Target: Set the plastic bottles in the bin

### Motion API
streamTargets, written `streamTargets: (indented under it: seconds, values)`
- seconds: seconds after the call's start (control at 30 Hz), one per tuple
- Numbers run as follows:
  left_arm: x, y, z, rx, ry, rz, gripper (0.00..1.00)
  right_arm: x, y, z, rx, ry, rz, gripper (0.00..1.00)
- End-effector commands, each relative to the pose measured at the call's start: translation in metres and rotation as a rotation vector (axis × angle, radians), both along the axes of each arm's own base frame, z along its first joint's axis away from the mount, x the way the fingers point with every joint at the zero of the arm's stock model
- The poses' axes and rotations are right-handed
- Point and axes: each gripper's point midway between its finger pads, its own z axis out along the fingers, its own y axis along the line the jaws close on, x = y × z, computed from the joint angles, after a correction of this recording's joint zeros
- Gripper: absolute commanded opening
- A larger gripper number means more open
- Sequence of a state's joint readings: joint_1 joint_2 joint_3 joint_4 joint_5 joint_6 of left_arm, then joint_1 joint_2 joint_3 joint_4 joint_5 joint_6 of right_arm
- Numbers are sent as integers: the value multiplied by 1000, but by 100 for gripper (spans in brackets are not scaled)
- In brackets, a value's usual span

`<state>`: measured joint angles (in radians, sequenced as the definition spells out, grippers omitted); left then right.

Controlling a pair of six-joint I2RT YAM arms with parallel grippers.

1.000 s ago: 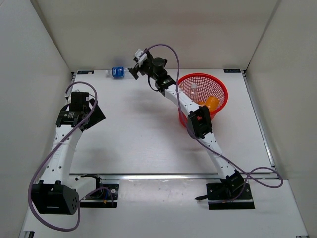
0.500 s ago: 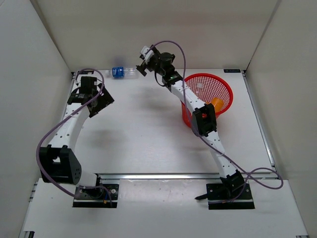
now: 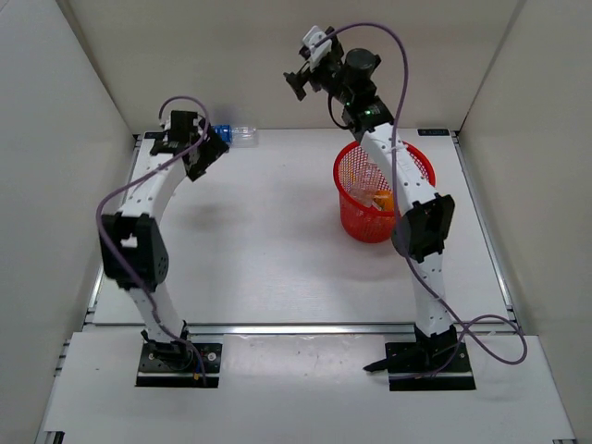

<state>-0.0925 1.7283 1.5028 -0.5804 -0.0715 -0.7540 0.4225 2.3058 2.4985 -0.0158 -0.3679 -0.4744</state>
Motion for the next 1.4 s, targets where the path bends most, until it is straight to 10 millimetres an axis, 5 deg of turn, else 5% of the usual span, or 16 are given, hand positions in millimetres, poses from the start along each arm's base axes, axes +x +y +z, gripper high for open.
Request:
streamTargets:
  seconds: [0.0, 0.03, 0.07, 0.1, 0.13, 0.2, 0.23, 0.27, 0.3, 0.37, 0.43, 0.47, 0.63, 0.9, 1.07, 1.37]
  values:
    - [66, -20, 9, -66, -75, 6, 98, -31, -35, 51, 14, -9, -86, 99]
    - [85, -23, -3, -68, -48, 19, 99, -39, -50, 66, 22, -23, -143, 100]
    - [103, -20, 23, -80, -95, 43, 98, -41, -68, 74, 18, -24, -209, 99]
    - [124, -27, 23, -86, -117, 40, 99, -43, -77, 75, 11, -15, -242, 100]
    - [134, -27, -4, -105, -66, 70, 99, -49, -93, 86, 19, -20, -308, 99]
    - [164, -26, 6, -167, -116, 105, 99, -64, -123, 104, 55, -14, -400, 99]
    - [169, -26, -23, -173, -67, 143, 99, -59, -142, 92, 67, 38, -481, 100]
    - [180, -22, -30, -188, -68, 182, 99, -74, -156, 110, 115, 32, -517, 99]
    - [189, -21, -19, -208, -103, 189, 98, -83, -179, 108, 135, 61, -584, 99]
    - [193, -20, -49, -254, -48, 227, 99, -91, -206, 80, 124, 116, -695, 99]
    - [197, -15, -61, -251, -52, 280, 99, -117, -243, 89, 185, 82, -799, 99]
    - [201, -10, -59, -241, -79, 312, 99, -119, -255, 67, 188, 128, -835, 99]
    - [213, 0, -55, -237, -165, 432, 99, -178, -311, 63, 341, 177, -885, 99]
    - [231, 0, -115, -354, -141, 552, 98, -229, -362, 15, 304, 257, -1126, 100]
    - [238, -8, -149, -427, -138, 628, 99, -254, -379, 31, 325, 196, -1212, 99]
    - [270, -22, -151, -571, -301, 656, 93, -267, -388, 23, 299, 212, -1283, 99]
